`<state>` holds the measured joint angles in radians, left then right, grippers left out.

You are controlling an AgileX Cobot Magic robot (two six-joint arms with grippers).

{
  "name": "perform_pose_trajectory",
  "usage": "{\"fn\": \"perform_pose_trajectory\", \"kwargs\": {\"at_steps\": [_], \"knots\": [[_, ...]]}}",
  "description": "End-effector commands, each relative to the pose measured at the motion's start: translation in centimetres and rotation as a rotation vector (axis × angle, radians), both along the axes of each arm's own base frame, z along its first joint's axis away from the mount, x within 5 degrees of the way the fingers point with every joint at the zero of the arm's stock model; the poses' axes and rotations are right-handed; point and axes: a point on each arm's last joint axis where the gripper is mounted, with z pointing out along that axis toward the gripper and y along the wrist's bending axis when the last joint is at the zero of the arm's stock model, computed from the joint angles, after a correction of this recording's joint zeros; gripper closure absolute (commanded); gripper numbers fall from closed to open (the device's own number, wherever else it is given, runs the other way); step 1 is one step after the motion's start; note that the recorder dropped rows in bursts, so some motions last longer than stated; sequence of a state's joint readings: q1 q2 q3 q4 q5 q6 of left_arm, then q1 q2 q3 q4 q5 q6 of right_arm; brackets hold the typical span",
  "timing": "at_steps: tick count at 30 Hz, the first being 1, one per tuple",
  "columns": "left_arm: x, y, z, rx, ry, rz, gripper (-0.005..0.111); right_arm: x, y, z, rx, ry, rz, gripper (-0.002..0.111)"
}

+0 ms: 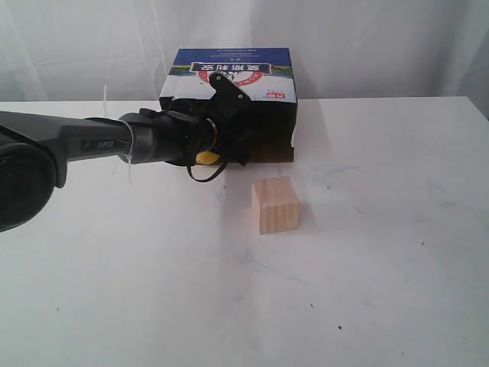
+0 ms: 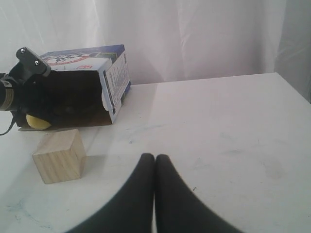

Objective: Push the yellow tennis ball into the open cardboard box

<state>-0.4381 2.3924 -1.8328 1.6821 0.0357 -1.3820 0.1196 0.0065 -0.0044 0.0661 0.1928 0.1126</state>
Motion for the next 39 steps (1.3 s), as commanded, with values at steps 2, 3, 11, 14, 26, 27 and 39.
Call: {"fn": "perform_pose_trajectory", "kwargs": {"at_steps": [2,3,11,14,26,27,39], "knots": [[-0.8,-1.1,0.0,0.008,0.002,-0.017,0.107,0.0,0.0,-0.1,-0.003,-0.01,-0.001,0.108],[-0.9,-1.2,0.0,0.009,0.002,-0.017,0.107,0.0,0.0,-0.1,-0.003,-0.01,-0.001,0.108],[-1.9,-1.4,1.8,0.023,-0.018,-0.035,0.107,0.0,0.0,-0.1,-0.003,-0.01,-0.001,0.108],[-2.2,-1.9,2.4,0.029,-0.034,-0.053,0.107,0.0,0.0,-0.1,-0.003,-0.01,-0.001,0.108],[-7.0,-0.2,5.5,0.053,-0.009,-0.049,0.107,0.0,0.0,-0.1,-0.003,-0.01,-0.001,0.108],[-7.5,0.1,5.7,0.038,0.001,-0.04,0.107,0.0,0.0,-0.1,-0.003,-0.01,-0.001,0.108],[-17.1,4.9,8.7,-0.051,0.066,0.028,0.107,0.0,0.0,-0.1,-0.003,-0.01,-0.001,0.108]]}}
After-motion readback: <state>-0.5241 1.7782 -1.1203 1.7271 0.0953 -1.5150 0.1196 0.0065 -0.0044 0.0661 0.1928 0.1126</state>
